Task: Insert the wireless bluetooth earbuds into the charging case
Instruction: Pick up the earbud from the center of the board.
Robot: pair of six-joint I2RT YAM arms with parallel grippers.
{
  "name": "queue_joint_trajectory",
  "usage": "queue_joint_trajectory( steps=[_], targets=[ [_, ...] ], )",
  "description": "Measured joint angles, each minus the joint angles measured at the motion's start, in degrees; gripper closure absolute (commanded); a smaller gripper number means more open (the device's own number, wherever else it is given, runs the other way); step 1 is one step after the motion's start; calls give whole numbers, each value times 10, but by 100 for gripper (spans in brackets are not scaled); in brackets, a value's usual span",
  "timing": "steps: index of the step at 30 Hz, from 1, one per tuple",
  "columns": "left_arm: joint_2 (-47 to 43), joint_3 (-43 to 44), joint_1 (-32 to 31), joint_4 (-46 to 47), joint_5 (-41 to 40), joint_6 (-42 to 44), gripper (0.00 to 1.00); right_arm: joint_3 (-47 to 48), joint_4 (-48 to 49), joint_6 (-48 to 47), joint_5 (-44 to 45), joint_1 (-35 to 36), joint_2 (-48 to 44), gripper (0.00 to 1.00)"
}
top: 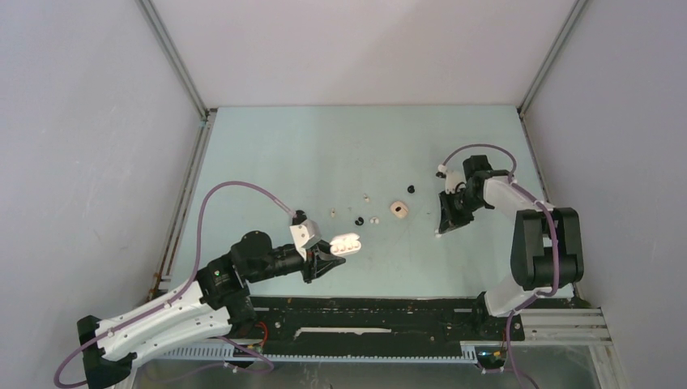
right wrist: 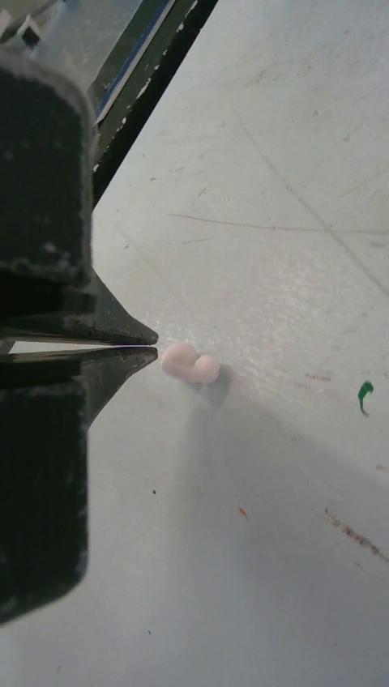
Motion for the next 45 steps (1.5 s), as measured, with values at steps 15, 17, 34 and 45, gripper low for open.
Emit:
queue_joint_trajectory(
  steps=[15, 17, 34, 45],
  targets=[
    [9, 0, 0, -1, 5, 0, 100, -8, 7, -24, 31, 1, -85, 78],
    [10, 0, 0, -1, 5, 0, 100, -8, 7, -19, 24, -23, -59, 77],
    [11, 0, 0, -2, 5, 0, 99, 4, 11, 8, -36, -55, 54, 75],
    [14, 0, 0, -3, 5, 0, 99, 12, 11, 18, -43, -50, 64, 70]
  ],
)
